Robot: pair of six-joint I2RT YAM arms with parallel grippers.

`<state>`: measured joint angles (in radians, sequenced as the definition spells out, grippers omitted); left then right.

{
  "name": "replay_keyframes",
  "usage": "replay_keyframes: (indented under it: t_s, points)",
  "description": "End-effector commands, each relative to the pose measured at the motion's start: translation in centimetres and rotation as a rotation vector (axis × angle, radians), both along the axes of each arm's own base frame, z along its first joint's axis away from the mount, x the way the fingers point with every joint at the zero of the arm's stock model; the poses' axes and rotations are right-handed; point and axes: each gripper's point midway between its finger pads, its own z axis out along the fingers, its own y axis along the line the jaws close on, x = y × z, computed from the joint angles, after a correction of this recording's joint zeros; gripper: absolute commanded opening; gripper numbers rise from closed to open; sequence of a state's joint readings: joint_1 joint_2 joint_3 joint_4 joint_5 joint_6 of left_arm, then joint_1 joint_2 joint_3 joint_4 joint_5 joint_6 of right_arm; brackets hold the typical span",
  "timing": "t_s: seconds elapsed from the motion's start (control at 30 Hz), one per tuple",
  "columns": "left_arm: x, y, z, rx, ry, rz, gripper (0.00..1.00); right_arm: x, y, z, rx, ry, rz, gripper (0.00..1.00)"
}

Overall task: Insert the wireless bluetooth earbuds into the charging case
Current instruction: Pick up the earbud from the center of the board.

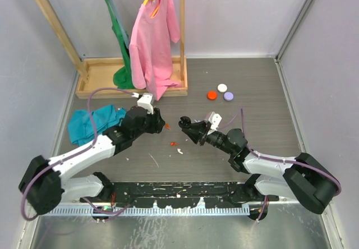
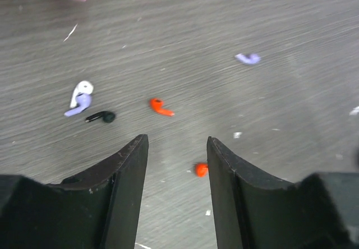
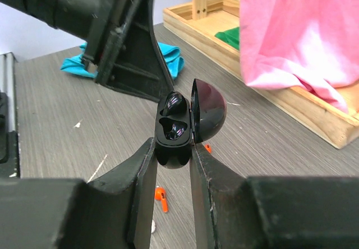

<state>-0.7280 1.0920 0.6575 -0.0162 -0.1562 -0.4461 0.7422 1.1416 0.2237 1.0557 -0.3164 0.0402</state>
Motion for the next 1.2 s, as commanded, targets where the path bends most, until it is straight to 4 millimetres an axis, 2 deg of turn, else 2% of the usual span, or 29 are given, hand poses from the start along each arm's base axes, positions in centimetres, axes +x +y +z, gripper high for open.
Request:
replay_keyframes:
  t_s: [0.0, 0.03, 0.1, 0.27, 0.5, 0.63, 0.9, 1.17]
  points:
    - [2.8, 1.3, -2.2, 0.123, 0.039, 0.059, 0.46, 1.1, -1.2, 1.7, 0.054, -0.091, -0.095, 0.02]
    - [3.3, 1.5, -2.5, 0.136, 0.052, 0.061, 0.45, 1.2, -1.3, 1.6, 0.056, -0.092, -0.103, 0.02]
    - [4.3, 1.8, -4.4, 0.182, 0.097, 0.063, 0.44, 1.2, -1.6, 1.4, 0.056, -0.093, -0.112, 0.02]
    - [6.3, 1.6, -6.7, 0.218, 0.153, 0.024, 0.45, 1.3, -1.6, 0.9, 0.046, -0.088, -0.117, 0.02]
    - [7.5, 1.0, -9.6, 0.236, 0.232, -0.013, 0.46, 1.4, -1.5, 0.5, 0.036, -0.079, -0.118, 0.02]
    - [7.0, 1.1, -10.9, 0.255, 0.287, -0.025, 0.46, 1.4, -1.4, 0.2, 0.03, -0.073, -0.116, 0.02]
    - [4.2, 1.5, -12.4, 0.237, 0.401, -0.032, 0.47, 1.3, -1.3, 0.3, 0.033, -0.069, -0.108, 0.02]
    - [1.7, 0.6, -11.8, 0.113, 0.474, -0.022, 0.44, 1.2, -1.2, 0.3, 0.031, -0.064, -0.1, 0.02]
